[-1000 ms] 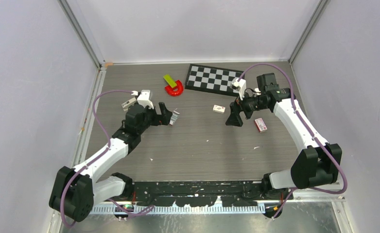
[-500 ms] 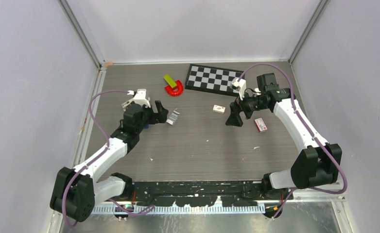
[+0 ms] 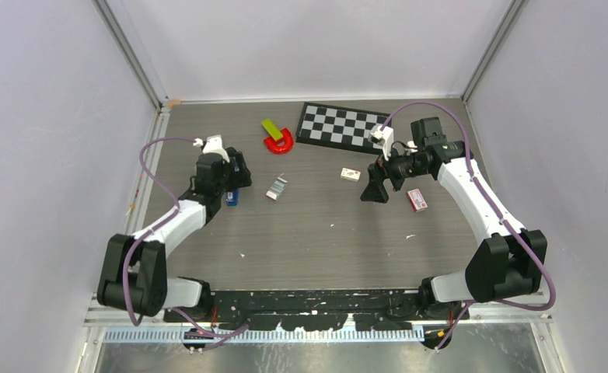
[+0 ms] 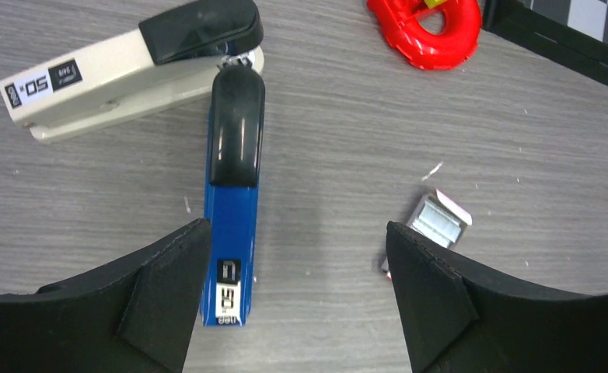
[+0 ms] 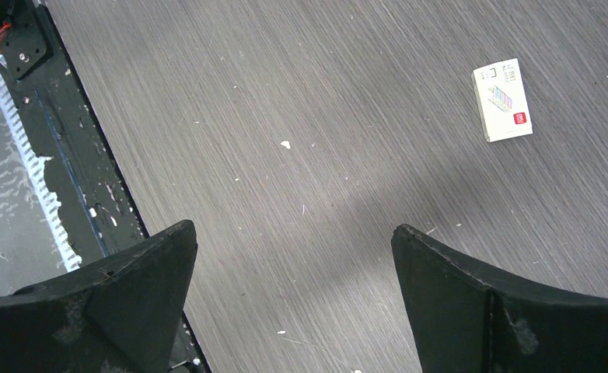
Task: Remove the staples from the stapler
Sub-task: Adjust the stapler at the center of the board.
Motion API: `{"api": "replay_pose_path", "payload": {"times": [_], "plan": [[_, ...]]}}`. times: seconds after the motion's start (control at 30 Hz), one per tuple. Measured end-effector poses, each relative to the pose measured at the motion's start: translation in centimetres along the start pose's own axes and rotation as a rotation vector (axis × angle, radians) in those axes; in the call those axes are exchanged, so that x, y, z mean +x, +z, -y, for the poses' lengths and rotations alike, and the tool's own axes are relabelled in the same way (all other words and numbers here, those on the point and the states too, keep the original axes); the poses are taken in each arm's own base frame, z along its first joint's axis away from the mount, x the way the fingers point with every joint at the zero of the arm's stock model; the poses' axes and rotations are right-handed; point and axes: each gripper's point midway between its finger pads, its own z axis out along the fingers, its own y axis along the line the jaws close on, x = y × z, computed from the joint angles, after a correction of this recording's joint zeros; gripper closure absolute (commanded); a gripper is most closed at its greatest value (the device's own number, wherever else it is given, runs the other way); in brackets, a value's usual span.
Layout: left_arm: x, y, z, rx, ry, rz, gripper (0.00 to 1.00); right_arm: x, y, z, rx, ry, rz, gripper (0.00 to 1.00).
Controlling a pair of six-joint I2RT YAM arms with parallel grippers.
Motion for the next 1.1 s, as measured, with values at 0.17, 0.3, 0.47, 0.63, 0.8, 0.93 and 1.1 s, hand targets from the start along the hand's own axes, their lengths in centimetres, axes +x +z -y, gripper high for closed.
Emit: {"api": "replay_pose_path", "payload": {"times": [0.17,0.3,0.47,0.63,0.8,0.93,1.1], "plan": [[-0.8,2.0,-0.3,-0.045,0.002,-0.016,0.2,0.0,0.0,-0.1,-0.006,0.001,0.003,0.01],[-1.1,3.3,-0.8,-0.084,0.007,-0.028,0.24,0.0,0.1,-0.2,-0.01,0.002,0.003,0.0],[-0.4,4.5,-2.0,-0.124,0.017,-0.067,0.26,0.0,0.1,-0.3,-0.015,0.002,0.006,0.0],[0.3,5.0,-2.6,-0.142,0.024,-0.1,0.28,-0.1,0.1,-0.3,-0.02,0.002,0.009,0.0],[-0.1,5.3,-2.4,-0.145,0.026,-0.111,0.29,-0.1,0.1,-0.4,-0.022,0.002,0.01,0.0],[-0.1,5.2,-2.4,-0.149,0.024,-0.115,0.3,-0.1,0.1,-0.4,-0.024,0.002,0.012,0.01],[0.1,5.2,-2.8,-0.171,0.022,-0.125,0.48,-0.2,0.1,-0.5,-0.027,-0.001,0.013,0.01]]}}
